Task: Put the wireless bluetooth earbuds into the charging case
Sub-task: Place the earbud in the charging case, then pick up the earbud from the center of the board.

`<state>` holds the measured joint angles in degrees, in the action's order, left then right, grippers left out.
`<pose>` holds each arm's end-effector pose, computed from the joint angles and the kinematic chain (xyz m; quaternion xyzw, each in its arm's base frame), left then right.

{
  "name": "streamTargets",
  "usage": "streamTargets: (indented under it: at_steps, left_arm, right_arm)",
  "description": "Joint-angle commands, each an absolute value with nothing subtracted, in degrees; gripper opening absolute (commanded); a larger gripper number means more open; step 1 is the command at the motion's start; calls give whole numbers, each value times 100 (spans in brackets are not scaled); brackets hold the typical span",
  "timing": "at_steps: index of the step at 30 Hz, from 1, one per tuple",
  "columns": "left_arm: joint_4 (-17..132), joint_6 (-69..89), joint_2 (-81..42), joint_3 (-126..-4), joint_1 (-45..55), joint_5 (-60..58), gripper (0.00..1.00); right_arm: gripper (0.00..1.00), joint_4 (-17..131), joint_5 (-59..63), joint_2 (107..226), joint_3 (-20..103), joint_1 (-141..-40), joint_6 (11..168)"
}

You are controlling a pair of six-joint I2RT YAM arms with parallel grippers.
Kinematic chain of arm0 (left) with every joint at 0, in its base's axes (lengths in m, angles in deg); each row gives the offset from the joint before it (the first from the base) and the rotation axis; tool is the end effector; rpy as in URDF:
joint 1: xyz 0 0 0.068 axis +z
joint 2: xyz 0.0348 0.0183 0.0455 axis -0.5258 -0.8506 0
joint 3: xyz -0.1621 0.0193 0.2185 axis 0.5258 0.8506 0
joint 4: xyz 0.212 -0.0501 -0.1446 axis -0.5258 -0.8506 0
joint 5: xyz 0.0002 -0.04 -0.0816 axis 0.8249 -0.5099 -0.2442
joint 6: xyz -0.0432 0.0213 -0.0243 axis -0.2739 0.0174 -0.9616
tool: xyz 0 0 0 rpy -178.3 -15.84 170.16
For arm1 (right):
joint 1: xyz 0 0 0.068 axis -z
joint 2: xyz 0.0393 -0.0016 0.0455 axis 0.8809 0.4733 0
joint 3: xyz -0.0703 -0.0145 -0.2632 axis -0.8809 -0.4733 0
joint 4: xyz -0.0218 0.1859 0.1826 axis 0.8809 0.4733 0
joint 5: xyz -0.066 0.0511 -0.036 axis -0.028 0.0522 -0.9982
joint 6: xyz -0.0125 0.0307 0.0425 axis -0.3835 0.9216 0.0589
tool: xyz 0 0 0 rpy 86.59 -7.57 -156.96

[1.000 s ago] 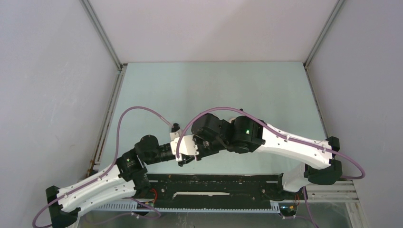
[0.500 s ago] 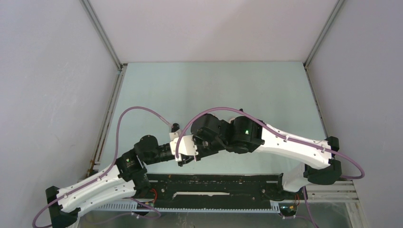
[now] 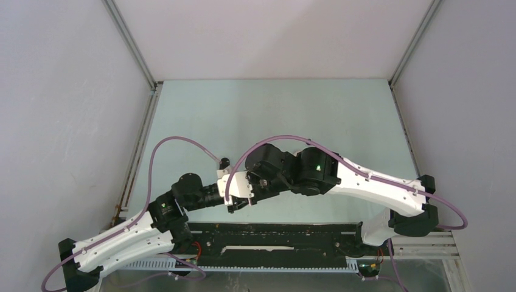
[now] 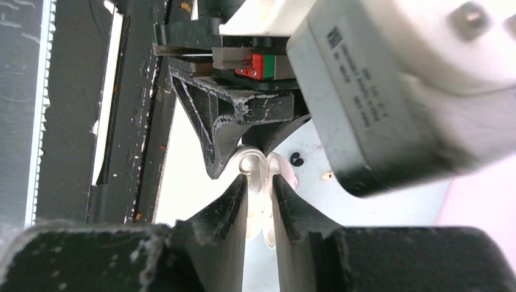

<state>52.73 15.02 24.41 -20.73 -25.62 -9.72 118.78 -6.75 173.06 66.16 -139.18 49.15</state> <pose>0.0723 -0.1323 0.2839 0.4077 0.6212 -0.4418 0.5027 0.0673 0.2981 0.4079 -0.7703 0.5332 0.1221 0.3277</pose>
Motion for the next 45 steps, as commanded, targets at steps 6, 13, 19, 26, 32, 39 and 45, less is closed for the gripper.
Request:
streamTargets:
  at_steps: [6,13,19,26,32,39,45]
  left_arm:
    - [5512,1469,2485,-2073,-2533,-963,0]
    - [5508,1476,2468,-2082,-2534,-918,0]
    - [5476,1496,2476,-2091,-2511,-791,0]
    - [5395,1486,2411,-2104,-2467,-616,0]
    - [5150,1460,2422,-2169,-2444,-279,0]
    - [5056,1513,2569,-2155,-2435,-56,0]
    - [5021,1522,2512,-2178,-2435,-87,0]
  right_arm:
    - [27,12273,-31,16583,7082,-13903,4799]
    - [36,12387,533,15392,5923,-12113,4158]
    - [34,11779,2249,14757,4656,-9342,3839]
    - [19,11082,3646,15871,4194,-7974,4990]
    - [15,9580,3267,17237,3897,-8371,5647]
    - [7,9846,2835,19144,4874,-8733,5363]
    - [7,9473,2508,19777,5126,-8868,5671]
